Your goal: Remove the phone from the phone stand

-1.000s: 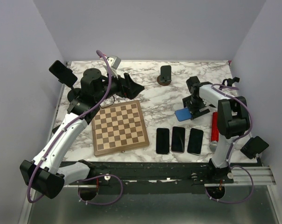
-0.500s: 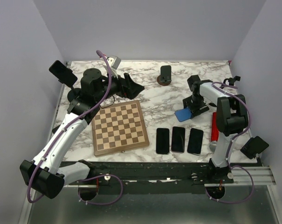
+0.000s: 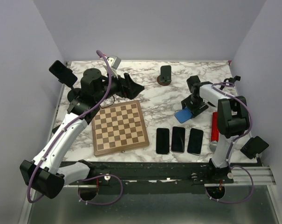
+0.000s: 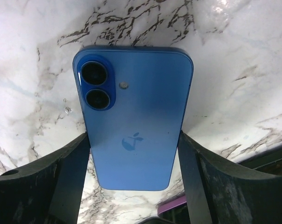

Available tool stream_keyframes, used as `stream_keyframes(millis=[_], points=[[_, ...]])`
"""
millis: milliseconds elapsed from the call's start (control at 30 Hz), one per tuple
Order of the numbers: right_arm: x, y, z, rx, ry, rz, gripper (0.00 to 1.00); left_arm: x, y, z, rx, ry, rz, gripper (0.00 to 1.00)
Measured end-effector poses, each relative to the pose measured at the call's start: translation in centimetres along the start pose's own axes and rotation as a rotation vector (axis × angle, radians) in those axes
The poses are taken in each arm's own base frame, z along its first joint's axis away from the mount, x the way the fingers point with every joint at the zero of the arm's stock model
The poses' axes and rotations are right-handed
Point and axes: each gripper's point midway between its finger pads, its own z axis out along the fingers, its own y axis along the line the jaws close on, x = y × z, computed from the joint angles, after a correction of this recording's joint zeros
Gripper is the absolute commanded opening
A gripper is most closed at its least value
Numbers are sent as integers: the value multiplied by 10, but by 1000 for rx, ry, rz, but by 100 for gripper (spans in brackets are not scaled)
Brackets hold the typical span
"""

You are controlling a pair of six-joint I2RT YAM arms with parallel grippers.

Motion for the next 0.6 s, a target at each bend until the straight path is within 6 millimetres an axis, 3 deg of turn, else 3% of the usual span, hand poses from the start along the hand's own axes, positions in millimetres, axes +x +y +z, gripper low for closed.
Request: stream_keyframes(millis=[233, 367, 600], points=[[1, 2, -1, -71, -66, -145, 1, 2, 2, 2, -2, 8, -4, 98], [-2, 7, -12, -197, -123, -206, 1, 5, 4, 6, -3, 18, -9, 98], [-15, 46, -51, -460, -221, -281, 1, 10, 6, 10, 4, 31, -17, 98]])
